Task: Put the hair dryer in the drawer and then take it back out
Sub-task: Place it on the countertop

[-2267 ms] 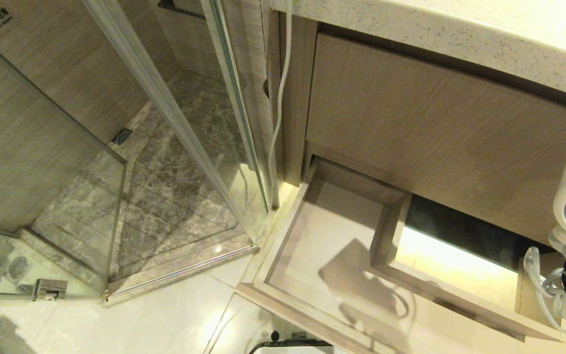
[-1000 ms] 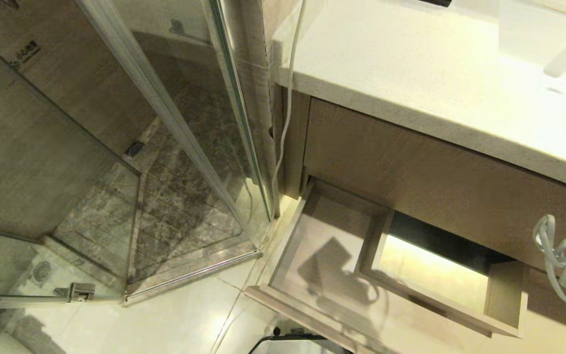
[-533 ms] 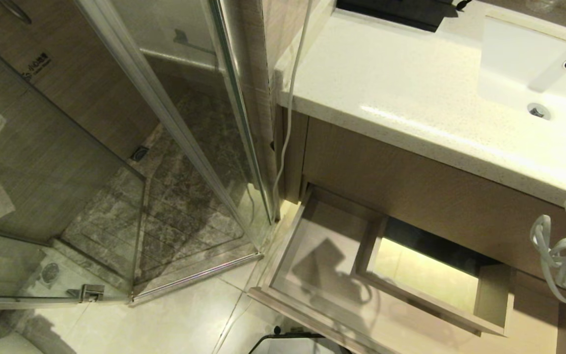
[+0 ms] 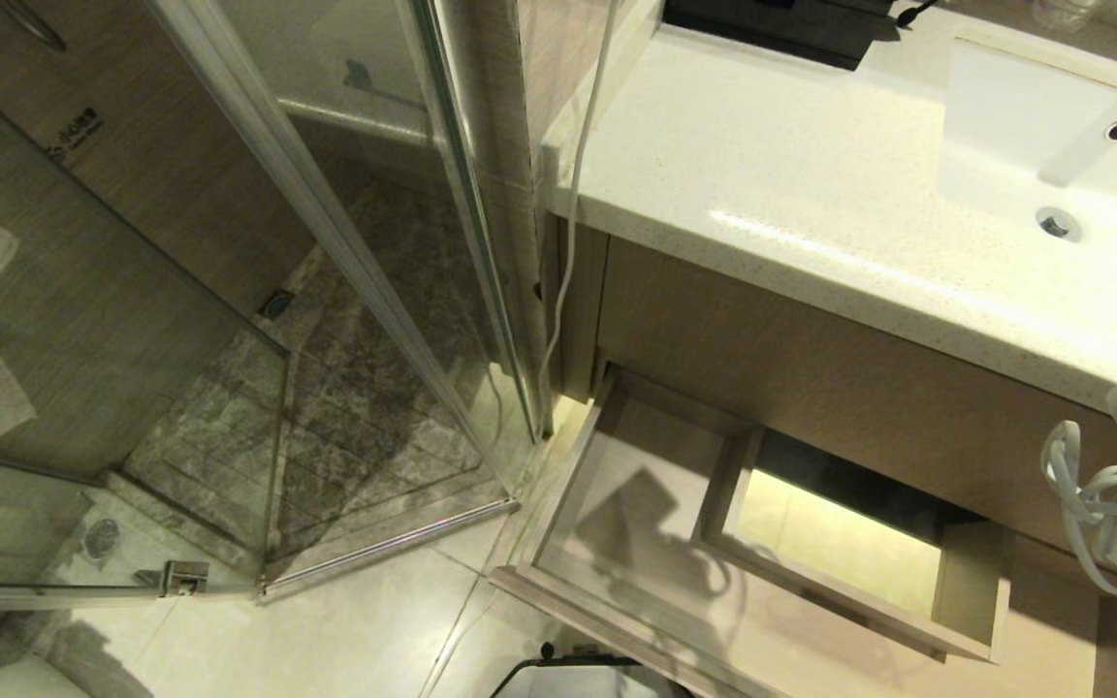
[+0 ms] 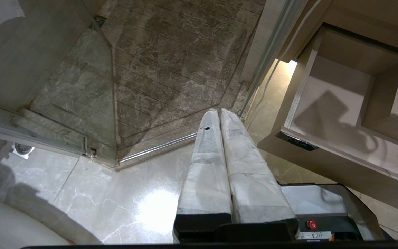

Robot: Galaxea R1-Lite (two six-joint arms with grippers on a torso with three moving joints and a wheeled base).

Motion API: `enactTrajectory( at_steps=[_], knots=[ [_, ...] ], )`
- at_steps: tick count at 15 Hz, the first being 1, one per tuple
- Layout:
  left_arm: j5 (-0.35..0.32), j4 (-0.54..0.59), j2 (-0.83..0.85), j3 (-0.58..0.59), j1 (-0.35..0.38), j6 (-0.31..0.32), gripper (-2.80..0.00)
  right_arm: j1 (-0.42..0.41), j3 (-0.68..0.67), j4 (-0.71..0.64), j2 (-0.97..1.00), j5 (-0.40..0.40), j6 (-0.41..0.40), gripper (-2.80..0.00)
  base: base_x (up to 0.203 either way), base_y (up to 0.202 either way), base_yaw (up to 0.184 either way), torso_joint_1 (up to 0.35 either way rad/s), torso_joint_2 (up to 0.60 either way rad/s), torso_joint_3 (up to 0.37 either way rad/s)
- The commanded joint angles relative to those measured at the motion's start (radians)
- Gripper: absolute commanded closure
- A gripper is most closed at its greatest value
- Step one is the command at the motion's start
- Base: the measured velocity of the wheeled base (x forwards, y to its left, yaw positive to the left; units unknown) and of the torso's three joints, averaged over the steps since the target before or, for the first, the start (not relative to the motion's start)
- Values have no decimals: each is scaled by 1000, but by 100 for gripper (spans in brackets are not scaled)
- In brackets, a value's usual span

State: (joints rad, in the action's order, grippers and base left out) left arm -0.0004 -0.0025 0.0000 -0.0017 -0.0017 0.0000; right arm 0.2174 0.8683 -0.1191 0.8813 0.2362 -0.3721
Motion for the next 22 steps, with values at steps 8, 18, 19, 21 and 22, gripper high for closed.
enactTrajectory(
  at_steps=[8,18,19,21,22],
  knots=[
    [0,-1,1,0,0,0,0,0,0,-1,4,5,-11,0,0,0,0,57,0,59],
    [0,-1,0,0,0,0,0,1,65,-3,26,3,-9,0,0,0,0,280,-49,228],
    [0,-1,2,0,0,0,0,2,95,-10,49,3,-6,0,0,0,0,125,-24,72],
    [0,-1,0,0,0,1,0,1,128,-6,66,-4,-3,0,0,0,0,52,-16,43],
    [0,-1,0,0,0,0,0,2,150,-7,81,-3,-8,0,0,0,0,0,0,0]
  ],
)
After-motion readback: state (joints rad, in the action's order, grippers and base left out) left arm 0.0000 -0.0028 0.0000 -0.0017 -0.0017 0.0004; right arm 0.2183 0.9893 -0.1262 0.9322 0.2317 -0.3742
